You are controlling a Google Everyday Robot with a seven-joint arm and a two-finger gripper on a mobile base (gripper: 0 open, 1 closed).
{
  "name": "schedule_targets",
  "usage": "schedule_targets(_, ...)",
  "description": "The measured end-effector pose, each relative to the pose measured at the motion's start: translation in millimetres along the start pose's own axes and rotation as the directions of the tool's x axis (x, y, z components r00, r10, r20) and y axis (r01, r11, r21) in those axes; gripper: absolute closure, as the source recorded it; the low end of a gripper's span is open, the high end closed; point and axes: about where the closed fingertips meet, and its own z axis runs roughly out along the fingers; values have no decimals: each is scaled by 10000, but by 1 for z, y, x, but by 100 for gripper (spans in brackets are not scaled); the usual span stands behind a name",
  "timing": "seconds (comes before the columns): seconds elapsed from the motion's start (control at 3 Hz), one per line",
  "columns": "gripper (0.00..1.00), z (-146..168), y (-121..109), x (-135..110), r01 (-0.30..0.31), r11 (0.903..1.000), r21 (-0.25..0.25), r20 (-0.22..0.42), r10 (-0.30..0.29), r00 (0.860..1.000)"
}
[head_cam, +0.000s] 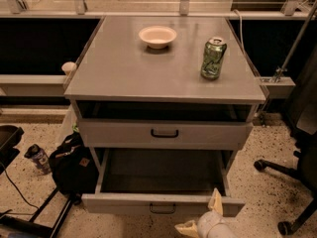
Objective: Open middle drawer
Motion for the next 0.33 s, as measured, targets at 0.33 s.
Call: schedule_targets(0.33, 0, 0, 0, 0, 0, 10000, 0, 0, 0, 10000)
